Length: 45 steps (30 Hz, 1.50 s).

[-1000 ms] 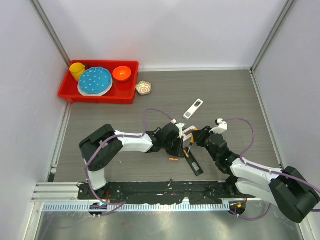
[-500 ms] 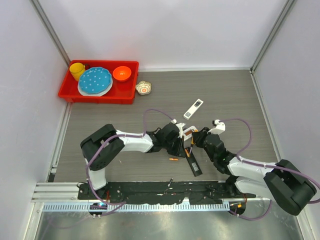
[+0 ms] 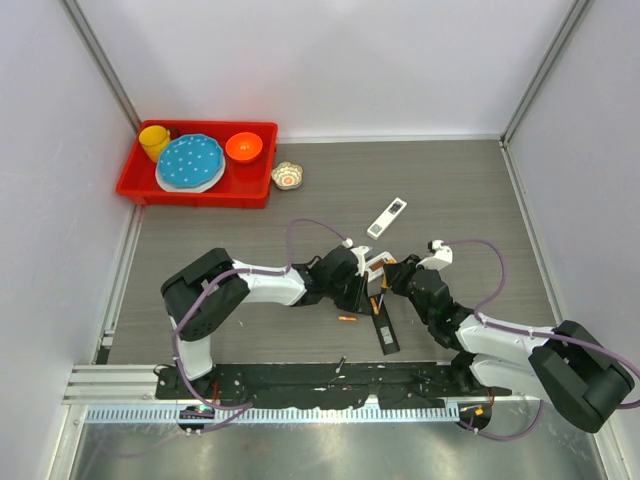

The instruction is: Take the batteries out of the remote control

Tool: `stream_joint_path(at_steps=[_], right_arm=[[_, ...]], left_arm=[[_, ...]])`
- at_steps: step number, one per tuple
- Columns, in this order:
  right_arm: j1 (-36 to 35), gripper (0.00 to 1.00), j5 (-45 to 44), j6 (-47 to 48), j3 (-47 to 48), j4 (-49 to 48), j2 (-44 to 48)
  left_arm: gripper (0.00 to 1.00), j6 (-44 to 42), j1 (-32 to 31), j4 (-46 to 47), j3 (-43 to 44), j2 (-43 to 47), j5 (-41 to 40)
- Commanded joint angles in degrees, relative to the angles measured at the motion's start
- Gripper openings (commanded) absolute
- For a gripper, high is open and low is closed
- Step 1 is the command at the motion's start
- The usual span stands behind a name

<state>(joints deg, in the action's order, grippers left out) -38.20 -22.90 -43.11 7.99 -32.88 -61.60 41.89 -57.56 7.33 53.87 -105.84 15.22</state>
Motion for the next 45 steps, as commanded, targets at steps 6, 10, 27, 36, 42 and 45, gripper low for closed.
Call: stream_joint_path(at_steps=[6,10,27,36,42,45], right_arm=[[-0.6,0.01,-1.2,-4.6,-0.1,-8.5,-4.3],[-0.7,0.01,-0.7,-7.6,-0.1,-11.8,-6.8],[-0.6,0.01,1.5,-4.8,1.4,-9.3,-2.4],[-0.7,0.01,9.4,0.0,-1.1,-21.6,-6.7],[-0.6,0.01,14.5,1.4,-1.8,-28.6,-9.3],[-0.6,0.01,16.5,2.0,-2.2,-31.5,-10.3]], left_arm=[[0.0,-0.1,-0.1,-1.1,-3.0,-2.7,-0.9],[0.0,0.0,-0.1,-1.0,-3.3,-2.9,-1.0],[0.0,-1.5,0.0,-3.6,-2.5,-4.5,-3.4],[0.0,-0.8,0.7,-2.4,-1.4,-5.6,-1.1],[0.0,-0.5,2.5,-2.8,-0.6,-6.5,0.4],[0.0,-0.3,3.7,-2.6,-0.3,-7.3,1.8]])
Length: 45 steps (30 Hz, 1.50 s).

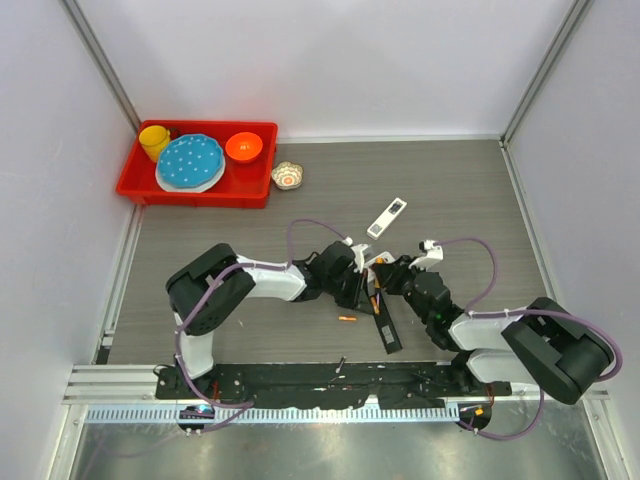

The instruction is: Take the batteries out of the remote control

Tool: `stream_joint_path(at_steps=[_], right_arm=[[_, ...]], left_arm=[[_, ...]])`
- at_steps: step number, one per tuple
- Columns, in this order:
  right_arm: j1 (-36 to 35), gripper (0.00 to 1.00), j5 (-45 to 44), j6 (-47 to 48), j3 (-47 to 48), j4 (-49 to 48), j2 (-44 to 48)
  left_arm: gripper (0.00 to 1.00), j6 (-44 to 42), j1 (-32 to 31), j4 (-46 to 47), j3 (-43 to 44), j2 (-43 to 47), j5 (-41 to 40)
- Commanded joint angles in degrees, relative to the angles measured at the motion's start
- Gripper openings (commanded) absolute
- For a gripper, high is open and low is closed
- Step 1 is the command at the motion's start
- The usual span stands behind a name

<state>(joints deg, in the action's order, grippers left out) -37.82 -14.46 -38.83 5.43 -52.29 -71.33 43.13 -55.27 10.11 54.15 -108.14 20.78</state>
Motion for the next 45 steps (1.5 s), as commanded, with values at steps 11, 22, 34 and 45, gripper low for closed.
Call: stream_joint_path(at_steps=[11,22,34,45], right_arm=[[-0.8,0.01,-2.2,-11.4,-0.9,-7.4,-0.6],[-0.9,0.01,-8.5,-11.8,-1.9,1.2,5.5],[-0.8,0.01,-10.5,-5.1,2.7,18.0,19.7],[-0.4,0.01,-7.9,-4.2,4.0,23.0,28.8]], left_arm=[[0.0,-1.2,2.0,-4.6,-0.3,-5.4,-2.8],[0.0,-2.0,2.1,-6.1,-1.0,-3.1,-4.2],[0.24,-6.6,3.1,-8.8,-0.8,10.2,-6.0],[0.83,-7.5,9.9,0.2,-6.2,22.6,6.8]])
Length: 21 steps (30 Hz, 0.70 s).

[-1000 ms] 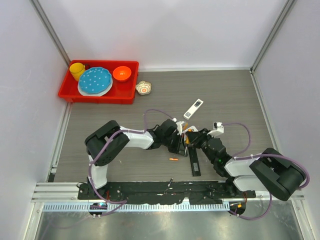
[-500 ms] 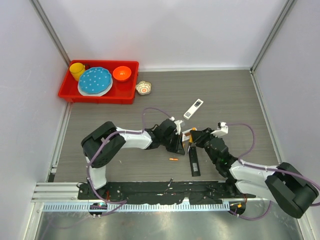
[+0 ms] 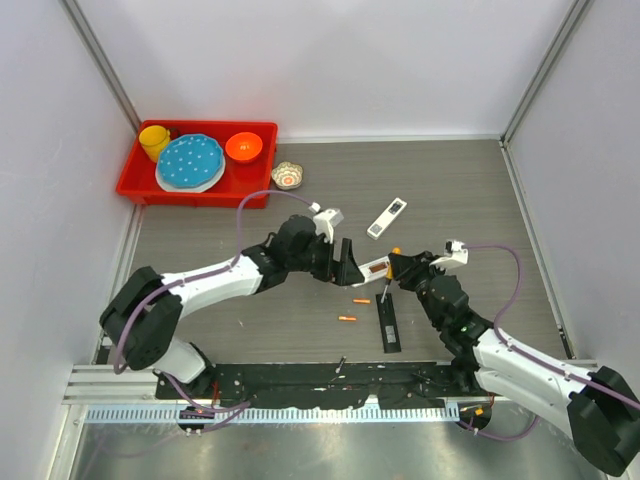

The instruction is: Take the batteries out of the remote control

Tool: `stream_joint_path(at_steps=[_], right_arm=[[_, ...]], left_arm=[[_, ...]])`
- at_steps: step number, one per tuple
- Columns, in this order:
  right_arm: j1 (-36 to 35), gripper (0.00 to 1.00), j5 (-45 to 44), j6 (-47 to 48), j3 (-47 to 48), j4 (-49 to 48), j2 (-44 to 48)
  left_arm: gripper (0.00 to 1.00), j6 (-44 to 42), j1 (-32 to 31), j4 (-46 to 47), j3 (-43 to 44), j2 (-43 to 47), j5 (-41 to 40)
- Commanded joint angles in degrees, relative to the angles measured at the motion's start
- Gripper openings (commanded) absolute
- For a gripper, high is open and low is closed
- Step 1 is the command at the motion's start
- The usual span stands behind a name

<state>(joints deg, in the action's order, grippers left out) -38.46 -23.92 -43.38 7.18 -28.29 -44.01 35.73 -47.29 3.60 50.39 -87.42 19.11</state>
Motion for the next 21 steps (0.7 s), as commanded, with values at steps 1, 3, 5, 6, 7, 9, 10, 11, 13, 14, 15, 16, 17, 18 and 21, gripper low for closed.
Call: stream_joint_path(at_steps=[1,3,5,6,7,9,10,11,13,14,15,16,17,18,21], right_arm=[[0.2,0.01,2.5,0.0,2.2,-1.6,1.7],[0.1,0.01,5.4,-1.1,2.7,-3.6,1.7],[0.2,0.01,7.5,-2.4,3.2,-4.6,1.2],[0.2,0.01,8.1,-2.8,3.4,-5.6,1.0],[0.2,0.01,8.2,-2.9,3.5,-6.1,0.7],[0.2,0.01,9.3,-3.7,4.4,-6.6,-0.2],[0.2,0.01,9.9,-3.9,4.6,-6.9,-0.5],[0.2,0.01,10.0,-4.2,4.7,-7.2,-0.6],[0.2,0.01,10.7,-4.7,4.7,-8.2,-0.6],[0.2,0.01,11.0,-4.9,5.0,-8.1,-0.6],[0.2,0.01,11.3,-4.8,5.2,-8.1,-0.7],[0.3,0.01,11.7,-4.8,5.4,-7.9,-0.9],[0.2,0.01,11.9,-4.9,5.6,-7.8,-0.9],[0.2,0.01,12.3,-4.9,5.7,-7.7,-1.3],[0.2,0.01,13.4,-4.8,6.4,-6.7,-1.4]], left_arm=[[0.84,0.7,2.1,10.5,-2.6,1.7,10.5],[0.84,3.3,2.2,16.3,-2.6,0.2,15.5],[0.84,6.5,2.2,19.7,-1.6,-2.7,18.5],[0.83,7.4,2.2,21.9,-1.1,-3.7,19.3],[0.82,8.0,2.2,23.0,-0.3,-4.9,20.0],[0.81,10.2,1.8,26.7,0.1,-7.2,21.4],[0.81,10.7,1.5,27.7,0.4,-7.8,21.5],[0.81,10.9,1.1,28.4,0.5,-8.4,21.4],[0.77,11.3,0.8,28.9,0.9,-10.0,21.6],[0.72,11.6,0.5,29.4,0.9,-10.4,22.1],[0.69,12.8,0.4,31.5,0.8,-10.8,22.6],[0.65,13.4,0.4,32.7,0.3,-11.0,22.9],[0.51,14.1,0.4,34.0,0.1,-11.1,23.2],[0.44,14.5,0.4,35.9,-0.2,-11.1,23.2],[0.17,14.5,0.4,36.0,-0.6,-10.6,23.2]])
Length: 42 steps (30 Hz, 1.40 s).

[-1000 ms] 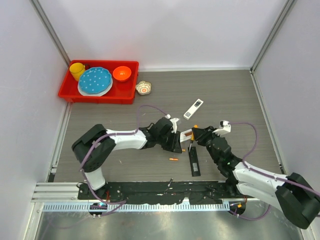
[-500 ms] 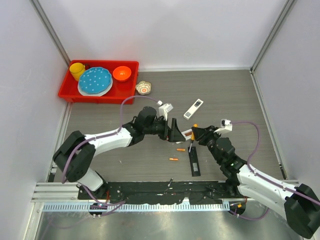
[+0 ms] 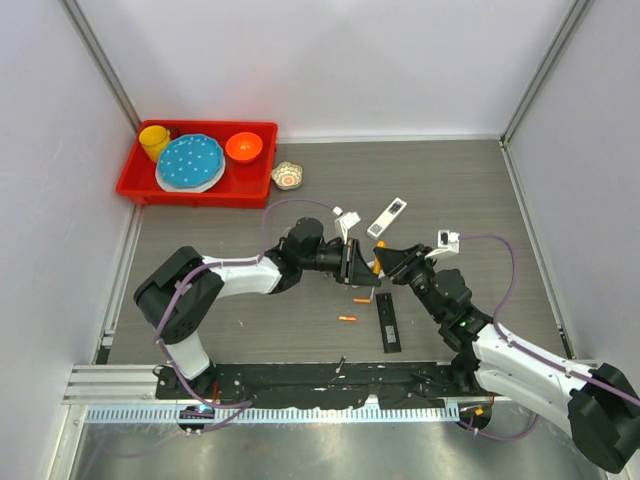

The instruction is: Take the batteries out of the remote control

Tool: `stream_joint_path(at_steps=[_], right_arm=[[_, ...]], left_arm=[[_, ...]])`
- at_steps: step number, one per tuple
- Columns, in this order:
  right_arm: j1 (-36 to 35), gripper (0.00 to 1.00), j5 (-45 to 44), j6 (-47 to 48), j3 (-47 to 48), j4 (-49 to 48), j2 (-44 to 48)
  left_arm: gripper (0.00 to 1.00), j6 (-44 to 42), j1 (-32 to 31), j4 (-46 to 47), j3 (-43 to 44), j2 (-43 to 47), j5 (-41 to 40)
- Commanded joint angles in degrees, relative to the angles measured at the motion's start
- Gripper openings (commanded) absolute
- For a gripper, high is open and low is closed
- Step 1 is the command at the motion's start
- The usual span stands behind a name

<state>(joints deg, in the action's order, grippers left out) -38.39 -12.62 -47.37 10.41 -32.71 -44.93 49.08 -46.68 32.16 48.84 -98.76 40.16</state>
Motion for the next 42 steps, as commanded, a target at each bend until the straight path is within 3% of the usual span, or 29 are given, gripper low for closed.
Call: stream_joint_path(at_steps=[1,2,5,8,9,10,13,16,19,22,26,31,42], right_arm=[[0.2,0.01,2.2,-0.5,3.3,-1.9,-0.8],[0.2,0.01,3.2,-0.4,3.6,-1.5,-0.9],[0.1,0.02,4.3,0.4,4.7,0.0,-0.8],[0.2,0.19,4.0,2.8,7.0,5.2,-0.3],[0.2,0.39,4.2,3.5,7.7,7.8,-0.3],[0.2,0.47,4.4,4.2,8.5,9.5,-0.3],[0.9,0.59,6.8,7.2,12.4,15.1,-1.7],[1.9,0.62,11.8,9.0,15.6,18.0,-4.1],[4.5,0.63,22.3,8.7,17.4,17.6,-7.1],[8.6,0.63,35.6,5.1,16.6,10.9,-10.2],[12.8,0.78,45.1,-1.2,12.4,-3.3,-13.5],[13.1,0.78,48.2,-4.3,11.3,-11.0,-17.4],[10.5,0.61,48.8,-5.9,13.2,-16.2,-25.9]], left_arm=[[0.11,0.8,-0.2,7.4,0.6,1.2,2.0],[0.0,0.8,-0.2,7.3,0.2,1.5,1.6],[0.0,-1.8,0.1,5.2,-0.8,3.7,0.1],[0.0,-6.3,0.8,-4.0,-1.3,7.0,-2.5],[0.0,-7.5,1.1,-6.3,-1.5,8.0,-3.3],[0.0,-8.9,1.8,-8.7,-1.6,9.1,-4.3],[0.0,-11.0,3.8,-13.3,-3.6,12.9,-6.1],[0.0,-11.3,5.9,-16.2,-5.6,16.3,-6.4],[0.0,-13.6,6.8,-20.5,-6.4,19.1,-6.8],[0.0,-16.9,6.8,-27.5,-5.3,20.9,-7.5],[0.0,-19.0,6.8,-33.7,-4.5,22.8,-6.9],[0.0,-19.2,6.8,-34.3,-4.3,24.1,-5.2],[0.0,-18.2,6.8,-33.2,-2.3,22.4,0.7]])
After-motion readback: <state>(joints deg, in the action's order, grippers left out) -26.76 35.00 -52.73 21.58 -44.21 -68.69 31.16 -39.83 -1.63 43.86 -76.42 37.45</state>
